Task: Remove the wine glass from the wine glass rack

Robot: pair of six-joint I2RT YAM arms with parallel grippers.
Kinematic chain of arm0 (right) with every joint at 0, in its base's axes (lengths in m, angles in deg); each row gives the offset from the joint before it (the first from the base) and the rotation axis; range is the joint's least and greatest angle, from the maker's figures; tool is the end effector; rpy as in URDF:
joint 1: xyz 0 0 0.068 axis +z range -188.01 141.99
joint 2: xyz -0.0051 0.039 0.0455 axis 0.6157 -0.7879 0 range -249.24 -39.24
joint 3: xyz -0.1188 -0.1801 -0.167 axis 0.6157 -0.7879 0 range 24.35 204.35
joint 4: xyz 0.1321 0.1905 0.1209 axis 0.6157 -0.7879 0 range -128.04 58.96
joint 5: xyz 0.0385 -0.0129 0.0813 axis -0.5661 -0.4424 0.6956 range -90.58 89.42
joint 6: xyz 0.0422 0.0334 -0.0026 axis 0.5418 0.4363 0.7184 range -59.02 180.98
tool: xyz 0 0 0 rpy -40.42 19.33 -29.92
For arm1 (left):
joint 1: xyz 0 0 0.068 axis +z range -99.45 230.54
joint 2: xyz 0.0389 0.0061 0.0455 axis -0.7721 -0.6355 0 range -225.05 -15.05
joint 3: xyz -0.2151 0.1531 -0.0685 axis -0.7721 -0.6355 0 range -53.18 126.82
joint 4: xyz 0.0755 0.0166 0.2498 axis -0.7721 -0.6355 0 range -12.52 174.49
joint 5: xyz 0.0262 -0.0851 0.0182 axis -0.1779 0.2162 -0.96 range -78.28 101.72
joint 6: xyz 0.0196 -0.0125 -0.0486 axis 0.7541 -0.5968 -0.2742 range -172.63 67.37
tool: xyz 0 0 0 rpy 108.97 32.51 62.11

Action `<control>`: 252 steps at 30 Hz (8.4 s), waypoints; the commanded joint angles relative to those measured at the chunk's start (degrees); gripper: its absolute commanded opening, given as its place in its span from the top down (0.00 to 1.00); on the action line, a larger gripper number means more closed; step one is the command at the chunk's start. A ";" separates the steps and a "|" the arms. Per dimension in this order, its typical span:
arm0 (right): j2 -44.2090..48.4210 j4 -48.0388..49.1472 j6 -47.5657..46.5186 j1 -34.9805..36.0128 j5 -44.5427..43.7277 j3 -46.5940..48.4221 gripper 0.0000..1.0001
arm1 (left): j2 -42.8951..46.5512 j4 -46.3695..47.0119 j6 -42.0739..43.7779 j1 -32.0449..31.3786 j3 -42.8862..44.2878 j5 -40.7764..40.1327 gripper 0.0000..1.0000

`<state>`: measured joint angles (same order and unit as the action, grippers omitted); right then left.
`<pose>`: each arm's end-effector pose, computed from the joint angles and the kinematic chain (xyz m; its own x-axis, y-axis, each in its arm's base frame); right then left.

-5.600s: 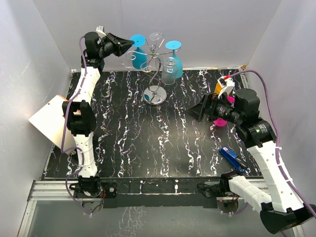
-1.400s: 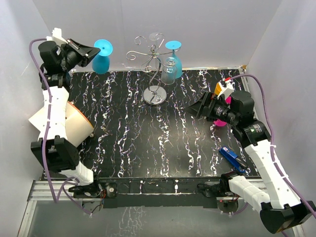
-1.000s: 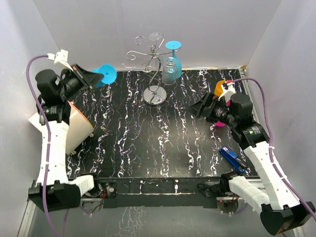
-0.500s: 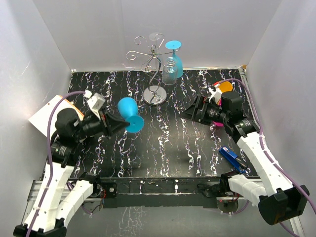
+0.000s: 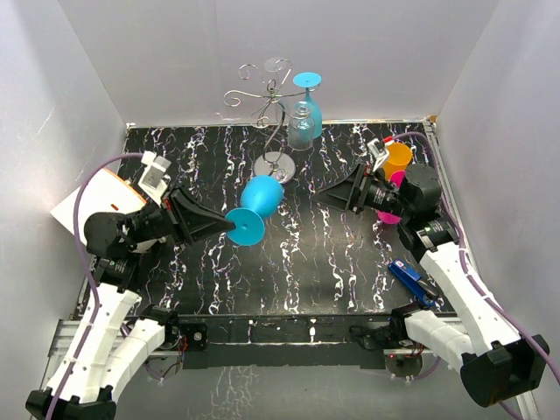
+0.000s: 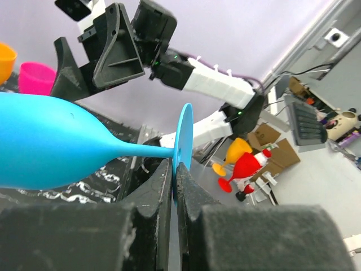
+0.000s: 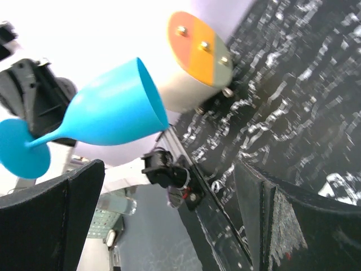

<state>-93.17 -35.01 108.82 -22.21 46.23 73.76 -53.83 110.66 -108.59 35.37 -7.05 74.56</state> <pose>0.1958 0.0823 0.3528 -0.7478 0.3156 -0.5841 -0.4855 0.3401 0.8054 0.1121 -0.0631 0.4195 -0.3938 -0.2849 -0.8739 0.9093 0.0182 -0.4157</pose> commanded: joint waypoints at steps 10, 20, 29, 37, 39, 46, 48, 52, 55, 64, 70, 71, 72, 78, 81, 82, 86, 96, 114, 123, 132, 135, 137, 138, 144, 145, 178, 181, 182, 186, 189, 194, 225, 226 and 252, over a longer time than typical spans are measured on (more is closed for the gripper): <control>-1.64 36.81 23.85 3.74 -2.54 3.83 0.02 | -10.99 48.13 -38.03 -0.14 6.58 -4.40 1.00; -7.75 45.69 29.12 11.06 -3.83 6.09 0.02 | -14.52 50.71 -40.79 -0.14 7.09 -6.47 1.00; -0.86 45.69 29.12 11.18 -3.83 0.78 0.02 | -17.04 54.46 -42.98 -0.11 4.74 -8.59 1.00; -2.81 45.69 29.12 11.54 -3.83 -0.54 0.02 | -23.09 65.67 -51.94 -0.16 3.67 -11.93 1.00; -3.07 45.69 29.12 11.52 -3.83 -0.82 0.02 | -23.61 65.77 -52.18 -0.13 3.70 -12.08 1.00; -3.81 51.05 -9.36 11.54 -25.32 -0.86 0.01 | -23.45 62.45 -49.62 -0.12 3.05 -11.79 1.00; -4.20 76.97 47.50 11.58 -10.38 -0.30 0.88 | -23.59 62.34 -49.38 -0.11 2.80 -11.86 1.00; -3.52 72.75 44.76 11.47 -8.89 -0.50 0.72 | -23.84 62.09 -48.99 -0.12 2.97 -12.59 1.00; -1.46 61.71 37.72 11.52 -8.02 -0.95 0.66 | -22.92 56.87 -45.66 -0.15 3.83 -11.47 1.00; -0.36 61.60 37.36 11.53 -7.70 -2.56 1.00 | -20.43 42.46 -37.28 -0.12 2.67 -9.76 0.87; 7.94 28.43 17.17 11.54 -14.46 -0.91 1.00 | -14.52 9.81 -14.21 -0.11 5.53 -9.88 0.09; 9.58 17.36 10.95 11.50 -19.27 0.63 1.00 | -13.60 2.05 -8.78 -0.11 6.71 -10.85 0.02; 11.14 7.87 5.81 11.51 -25.33 2.31 1.00 | -12.81 -5.65 -3.64 -0.06 8.89 -13.14 0.01; 15.43 -25.02 -7.59 11.54 -58.93 3.66 1.00 | -13.11 -49.27 17.45 -0.04 18.75 -34.72 0.01; 13.88 -33.32 -11.39 11.53 -65.43 4.00 1.00 | -14.23 -57.99 20.78 -0.05 20.82 -43.47 0.01; 12.47 -36.23 -11.90 11.54 -66.58 4.89 1.00 | -14.37 -58.74 21.37 -0.09 20.92 -44.37 0.01; 4.36 -47.37 -13.33 11.46 -69.64 10.36 1.00 | -14.02 -56.95 21.45 -0.07 20.29 -43.70 0.01; -10.47 -46.46 -22.22 11.46 -72.82 21.60 1.00 | -14.73 -56.58 21.84 -0.08 19.88 -41.86 0.01; -15.80 -49.44 -22.89 -8.16 -63.23 16.62 1.00 | -13.62 -56.74 25.24 -0.03 18.94 -40.53 0.01; -19.08 -48.02 -19.67 -11.97 -63.06 16.81 1.00 | -13.05 -56.64 25.83 -0.10 19.36 -39.73 0.01; -21.53 -46.31 -19.47 -12.28 -61.99 16.49 1.00 | -12.89 -54.85 25.06 -0.03 17.94 -38.47 0.01; -21.67 -45.86 -19.42 -12.28 -62.62 16.38 0.96 | -12.98 -54.57 24.94 -0.08 17.87 -38.29 0.01; -21.70 -45.47 -19.32 -12.41 -63.27 16.19 0.93 | -13.00 -54.61 25.03 -0.03 17.94 -38.37 0.01; -21.67 -45.25 -19.28 -12.37 -63.62 15.98 0.91 | -12.98 -54.63 25.04 -0.03 17.94 -38.41 0.01; -21.51 -45.13 -19.23 -12.49 -62.65 16.58 0.78 | -12.73 -55.30 25.03 -0.03 17.91 -38.58 0.01; -21.30 -45.50 -19.26 -12.48 -62.71 17.12 0.74 | -12.78 -55.47 25.04 -0.05 18.07 -38.66 0.01; -16.29 -0.46 -17.86 -5.30 -8.98 19.79 0.02 | -12.46 -54.62 12.81 -0.07 18.05 -37.26 0.01; -20.60 -8.21 -24.94 0.39 -21.64 27.22 0.02 | -12.68 -55.03 12.64 -0.03 18.76 -37.37 0.01; -21.94 -9.84 -26.34 1.67 -24.97 29.49 0.02 | -12.78 -55.21 12.59 -0.06 18.93 -37.42 0.01; -26.48 -12.79 -29.77 5.27 -33.02 38.06 0.02 | -12.96 -55.89 13.12 -0.05 19.41 -37.38 0.01; -30.52 -14.94 -32.21 8.13 -38.49 44.77 0.02 | -12.85 -56.52 13.63 -0.10 19.43 -37.28 0.01; -38.70 -21.89 -34.25 10.23 -46.99 58.09 0.02 | -12.28 -56.89 13.82 -0.08 19.27 -37.25 0.01; -54.73 -26.75 -34.69 11.19 -55.18 73.16 0.15 | -12.44 -57.65 15.26 -0.09 18.61 -37.36 0.01; -54.83 -26.71 -34.66 11.18 -55.38 73.15 0.16 | -12.49 -57.67 15.27 -0.03 18.64 -37.32 0.01; -55.09 -27.21 -35.68 12.77 -56.93 76.95 0.60 | -11.99 -58.52 15.68 -0.03 18.91 -37.32 0.01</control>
<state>-149.25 -64.89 74.09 -9.97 -9.66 146.04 -67.01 52.85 -93.54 35.06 11.18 36.18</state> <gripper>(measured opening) 0.553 0.986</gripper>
